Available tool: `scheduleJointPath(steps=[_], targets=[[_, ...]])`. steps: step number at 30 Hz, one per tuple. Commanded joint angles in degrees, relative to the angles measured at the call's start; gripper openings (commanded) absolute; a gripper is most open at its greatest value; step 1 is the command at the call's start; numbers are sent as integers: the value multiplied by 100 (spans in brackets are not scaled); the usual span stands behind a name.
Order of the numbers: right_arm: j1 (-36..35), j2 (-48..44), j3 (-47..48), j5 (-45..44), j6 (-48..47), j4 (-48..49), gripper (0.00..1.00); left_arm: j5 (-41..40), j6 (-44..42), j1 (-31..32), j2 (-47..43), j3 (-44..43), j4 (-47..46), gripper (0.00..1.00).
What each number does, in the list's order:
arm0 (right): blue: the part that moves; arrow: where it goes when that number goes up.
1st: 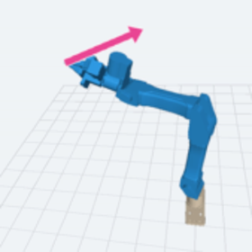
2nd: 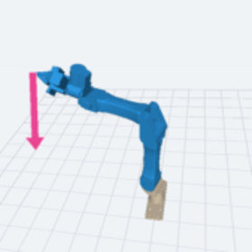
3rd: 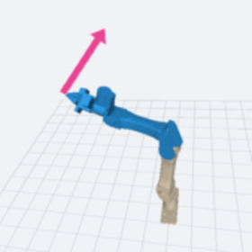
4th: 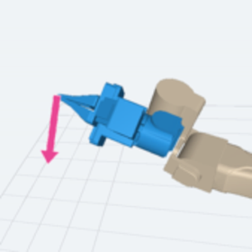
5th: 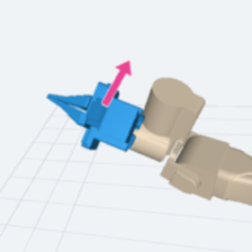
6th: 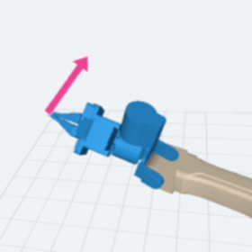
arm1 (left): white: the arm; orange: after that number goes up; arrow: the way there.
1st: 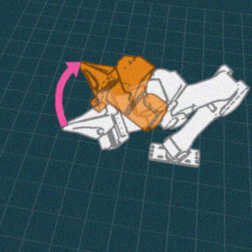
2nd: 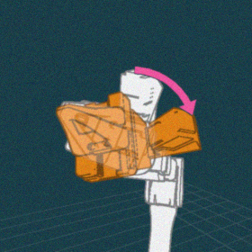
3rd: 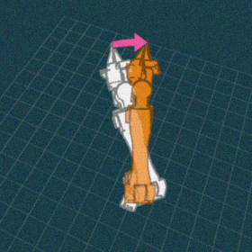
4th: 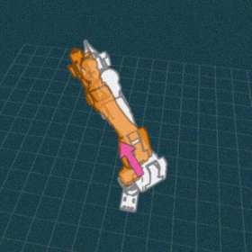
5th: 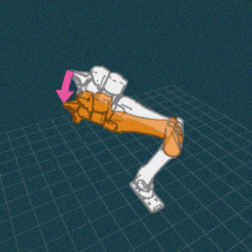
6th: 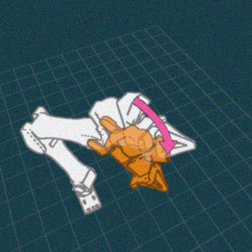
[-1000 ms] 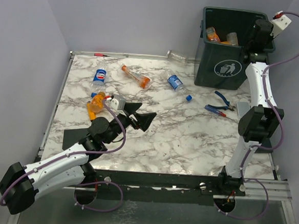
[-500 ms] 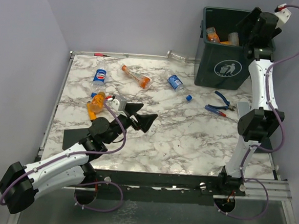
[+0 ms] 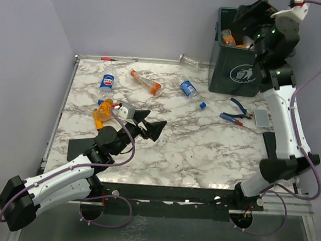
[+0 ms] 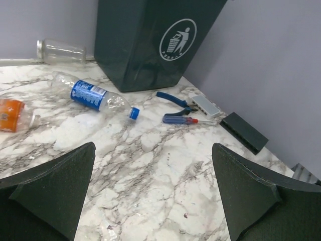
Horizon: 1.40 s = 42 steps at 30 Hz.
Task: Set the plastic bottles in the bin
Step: Place the plastic bottle in the trash bin, then pick up the plastic bottle at the center of the board.
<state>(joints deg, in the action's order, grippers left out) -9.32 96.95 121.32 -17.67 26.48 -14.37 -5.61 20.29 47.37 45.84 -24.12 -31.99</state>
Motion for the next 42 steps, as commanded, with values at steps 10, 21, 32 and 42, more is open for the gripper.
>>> scheduleJointPath(steps=[10,21,32,42], targets=[[-2401,-3094,-5170,318,-14,1242,97,-1654,-530,32,279,-352,774,99],[-2430,-3555,-8019,-293,362,1705,94,-2818,-631,11,1040,-969,1908,99],[-1245,-1680,-8744,294,-112,3933,91,-2355,-511,3,1041,-905,1836,99],[-834,-28,-7370,1597,-1204,3466,96,-1661,-415,13,887,-822,1600,99]])
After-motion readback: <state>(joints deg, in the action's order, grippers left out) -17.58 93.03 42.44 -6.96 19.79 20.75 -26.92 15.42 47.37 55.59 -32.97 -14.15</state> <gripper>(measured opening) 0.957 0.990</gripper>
